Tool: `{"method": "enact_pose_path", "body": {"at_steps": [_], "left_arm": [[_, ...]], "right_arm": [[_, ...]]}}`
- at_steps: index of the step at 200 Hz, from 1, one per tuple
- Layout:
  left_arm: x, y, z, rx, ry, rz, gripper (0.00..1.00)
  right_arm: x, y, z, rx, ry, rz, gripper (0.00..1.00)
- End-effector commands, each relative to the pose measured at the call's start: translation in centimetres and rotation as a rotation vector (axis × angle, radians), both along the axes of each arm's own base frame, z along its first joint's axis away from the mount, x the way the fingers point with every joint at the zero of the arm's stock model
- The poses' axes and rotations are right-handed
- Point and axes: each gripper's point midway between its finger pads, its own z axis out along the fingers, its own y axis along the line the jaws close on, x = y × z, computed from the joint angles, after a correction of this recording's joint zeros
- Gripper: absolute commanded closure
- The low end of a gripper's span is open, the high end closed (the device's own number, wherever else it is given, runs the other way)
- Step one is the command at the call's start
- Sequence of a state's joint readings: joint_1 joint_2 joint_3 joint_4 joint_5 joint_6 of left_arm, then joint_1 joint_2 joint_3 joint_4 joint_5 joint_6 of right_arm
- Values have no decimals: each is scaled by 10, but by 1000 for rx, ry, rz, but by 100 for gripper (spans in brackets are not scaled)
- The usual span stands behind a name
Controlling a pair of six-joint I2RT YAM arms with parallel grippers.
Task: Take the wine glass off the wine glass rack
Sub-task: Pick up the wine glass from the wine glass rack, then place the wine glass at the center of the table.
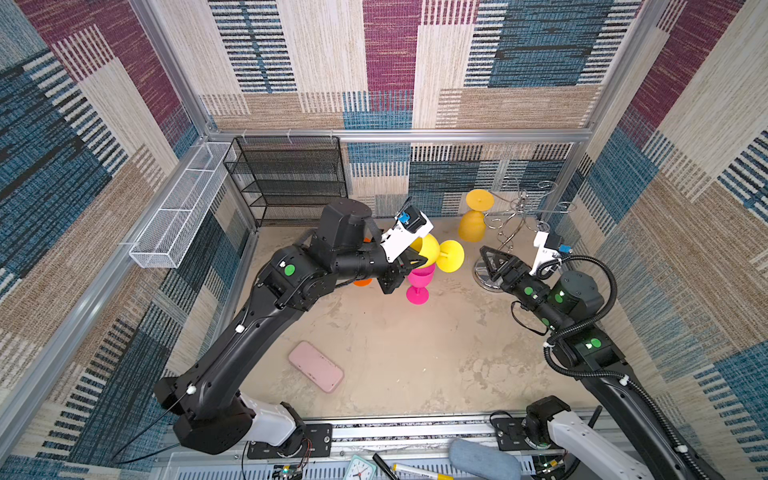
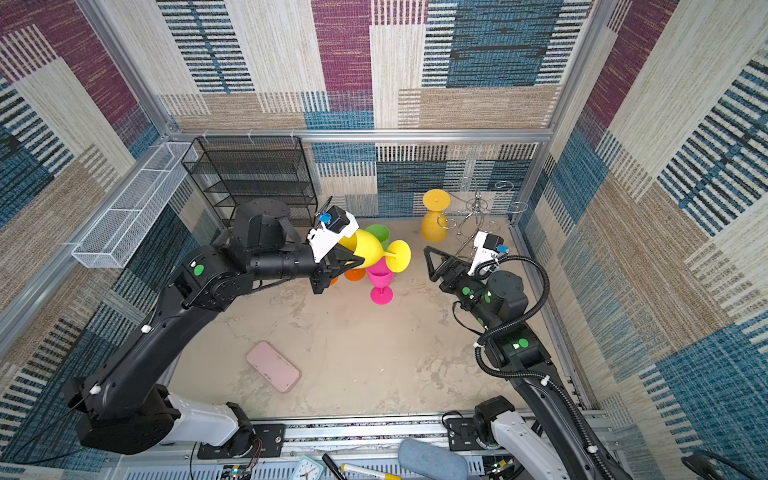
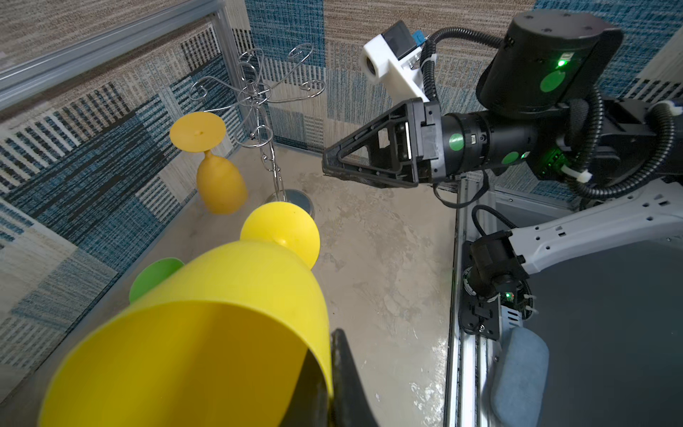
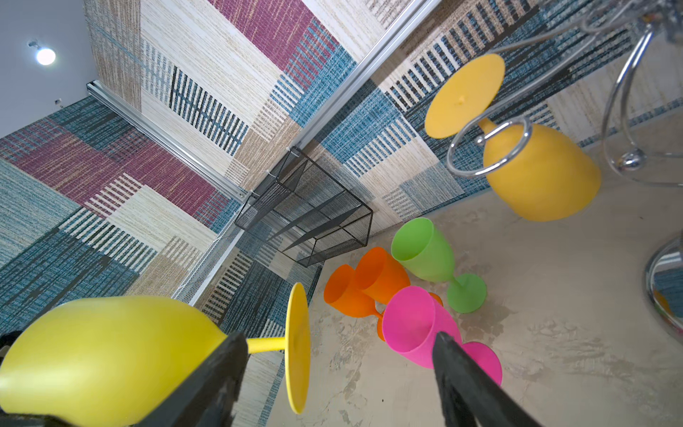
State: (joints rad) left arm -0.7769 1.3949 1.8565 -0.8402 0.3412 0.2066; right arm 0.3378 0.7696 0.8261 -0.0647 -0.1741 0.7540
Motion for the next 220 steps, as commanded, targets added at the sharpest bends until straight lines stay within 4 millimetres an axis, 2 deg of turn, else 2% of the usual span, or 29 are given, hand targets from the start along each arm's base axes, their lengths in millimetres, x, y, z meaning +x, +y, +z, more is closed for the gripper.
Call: {"method": "enact_pose_path", "body": {"at_steps": [1, 62, 80, 99, 123, 164, 220], "left_arm": [[5, 18, -14, 57, 28, 91, 100], [8, 75, -44, 131, 139, 321, 100], [14, 89, -61, 189, 182, 395, 100], [24, 93, -85, 272, 230, 447, 100], [43, 86, -118, 384, 315, 491, 100], [68, 63, -144, 440, 383, 502, 100], [88, 26, -197, 542, 468, 485, 100]], "right_arm": [[0, 2, 13, -31, -61, 7, 16], [6, 7, 9, -63, -62, 23, 14], [8, 7, 9, -78, -66, 23, 14], [9, 6, 12, -97, -77, 14, 14], [10, 2, 15, -148, -85, -10, 13], [6, -10, 21, -214, -105, -71, 10], [5, -13, 20, -236, -106, -84, 10]]}}
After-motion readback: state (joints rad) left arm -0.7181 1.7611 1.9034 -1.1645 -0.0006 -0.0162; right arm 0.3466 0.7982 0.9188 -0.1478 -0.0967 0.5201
